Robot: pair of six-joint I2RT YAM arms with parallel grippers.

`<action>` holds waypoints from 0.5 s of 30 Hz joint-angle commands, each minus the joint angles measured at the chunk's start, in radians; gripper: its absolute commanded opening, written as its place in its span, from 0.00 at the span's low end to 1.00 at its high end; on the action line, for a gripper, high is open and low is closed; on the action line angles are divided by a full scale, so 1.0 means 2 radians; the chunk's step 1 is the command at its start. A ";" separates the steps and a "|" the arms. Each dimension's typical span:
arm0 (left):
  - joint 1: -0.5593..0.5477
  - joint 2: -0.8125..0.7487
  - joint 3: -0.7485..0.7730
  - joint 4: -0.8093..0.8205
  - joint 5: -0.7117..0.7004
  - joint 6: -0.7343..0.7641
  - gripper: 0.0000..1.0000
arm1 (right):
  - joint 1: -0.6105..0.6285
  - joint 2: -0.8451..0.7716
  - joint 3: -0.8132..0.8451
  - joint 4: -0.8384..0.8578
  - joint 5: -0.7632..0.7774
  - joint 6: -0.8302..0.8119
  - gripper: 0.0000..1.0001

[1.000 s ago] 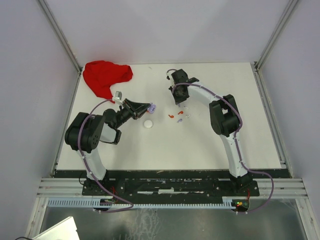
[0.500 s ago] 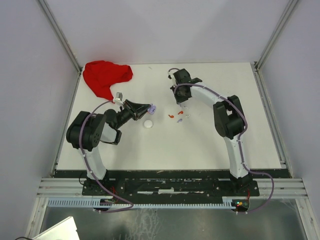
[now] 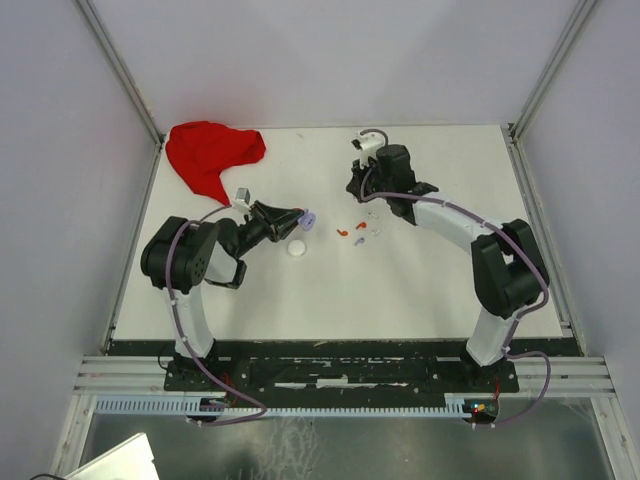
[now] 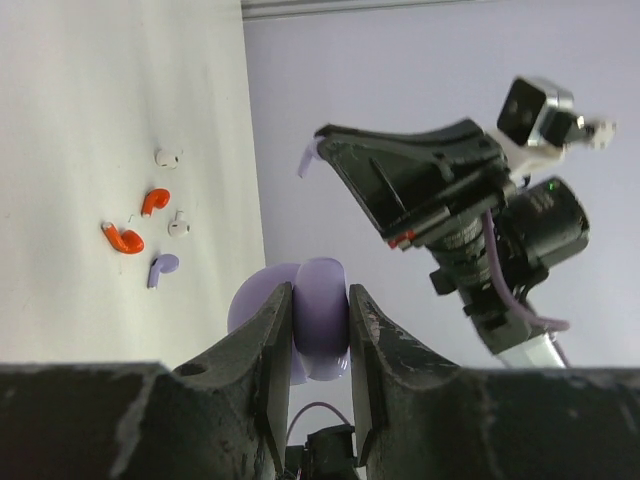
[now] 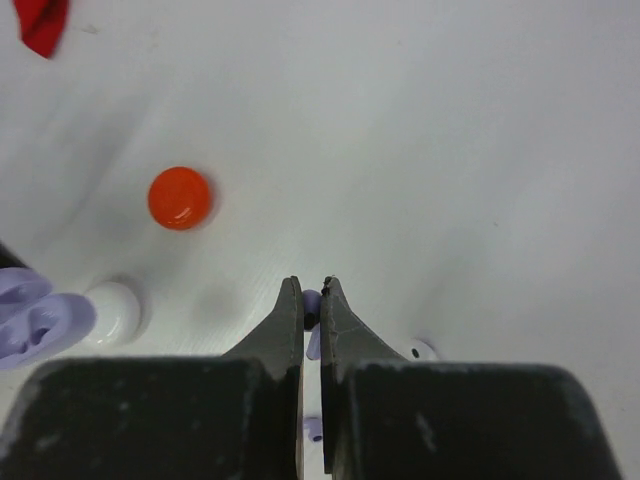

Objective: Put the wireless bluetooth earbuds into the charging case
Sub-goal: Pick up the earbud from the center of the board, then place the earbud in the charging case.

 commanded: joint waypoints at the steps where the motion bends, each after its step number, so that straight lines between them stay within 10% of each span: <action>1: -0.008 0.020 0.021 0.084 0.008 -0.056 0.03 | 0.003 -0.070 -0.136 0.348 -0.073 0.049 0.02; 7: -0.014 0.037 0.022 0.103 0.010 -0.076 0.03 | 0.007 -0.059 -0.241 0.630 -0.122 0.087 0.02; 15: -0.024 0.048 0.043 0.096 0.018 -0.109 0.03 | 0.027 -0.015 -0.275 0.762 -0.178 0.015 0.02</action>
